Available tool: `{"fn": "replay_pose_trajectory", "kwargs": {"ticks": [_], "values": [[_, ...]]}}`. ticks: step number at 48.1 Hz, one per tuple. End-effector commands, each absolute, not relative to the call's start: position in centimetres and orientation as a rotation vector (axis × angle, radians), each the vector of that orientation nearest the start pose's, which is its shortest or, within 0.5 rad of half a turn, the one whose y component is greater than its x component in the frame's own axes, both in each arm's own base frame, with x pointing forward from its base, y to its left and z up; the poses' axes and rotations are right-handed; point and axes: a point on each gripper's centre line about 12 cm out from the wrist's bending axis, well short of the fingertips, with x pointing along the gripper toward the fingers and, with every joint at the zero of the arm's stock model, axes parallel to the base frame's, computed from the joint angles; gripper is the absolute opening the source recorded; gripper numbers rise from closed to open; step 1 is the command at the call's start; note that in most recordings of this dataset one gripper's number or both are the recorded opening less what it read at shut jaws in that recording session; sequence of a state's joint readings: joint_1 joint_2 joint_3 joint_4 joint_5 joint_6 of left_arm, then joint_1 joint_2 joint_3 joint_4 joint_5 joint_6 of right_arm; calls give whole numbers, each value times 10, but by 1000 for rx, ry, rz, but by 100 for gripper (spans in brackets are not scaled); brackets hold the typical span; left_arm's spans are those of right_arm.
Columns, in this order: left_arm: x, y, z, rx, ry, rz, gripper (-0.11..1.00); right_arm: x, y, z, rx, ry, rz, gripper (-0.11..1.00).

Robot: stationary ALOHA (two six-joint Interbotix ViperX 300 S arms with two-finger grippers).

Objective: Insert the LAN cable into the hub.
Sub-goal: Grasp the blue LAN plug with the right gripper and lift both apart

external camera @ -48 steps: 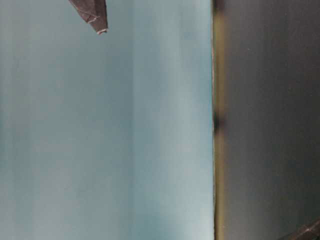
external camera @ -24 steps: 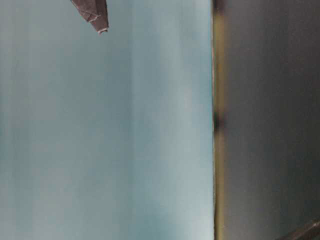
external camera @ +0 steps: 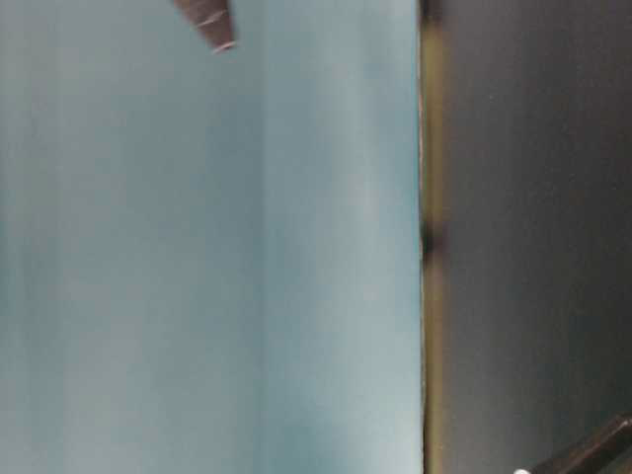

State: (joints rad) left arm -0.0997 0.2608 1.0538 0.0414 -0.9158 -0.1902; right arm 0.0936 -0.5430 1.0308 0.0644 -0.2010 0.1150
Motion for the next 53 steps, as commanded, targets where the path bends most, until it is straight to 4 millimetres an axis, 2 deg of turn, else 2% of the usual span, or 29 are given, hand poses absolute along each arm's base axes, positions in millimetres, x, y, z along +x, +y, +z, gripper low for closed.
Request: {"fn": "replay_pose_trajectory", "kwargs": {"ticks": [1, 9, 16, 22, 38, 53], "values": [[320, -33, 83, -145, 388, -93, 28, 277, 33, 227, 166, 345, 78, 64], [321, -31, 115, -132, 381, -85, 28, 293, 40, 194, 171, 432, 79, 64], [319, -27, 146, -101, 366, -78, 28, 311, 42, 169, 164, 442, 72, 64], [315, -24, 163, -90, 394, -68, 28, 328, 44, 150, 161, 431, 69, 64], [302, -23, 182, -91, 447, -58, 28, 358, 51, 98, 141, 519, 65, 64], [301, -22, 182, -96, 457, -54, 28, 372, 59, 76, 135, 564, 76, 64]]}}
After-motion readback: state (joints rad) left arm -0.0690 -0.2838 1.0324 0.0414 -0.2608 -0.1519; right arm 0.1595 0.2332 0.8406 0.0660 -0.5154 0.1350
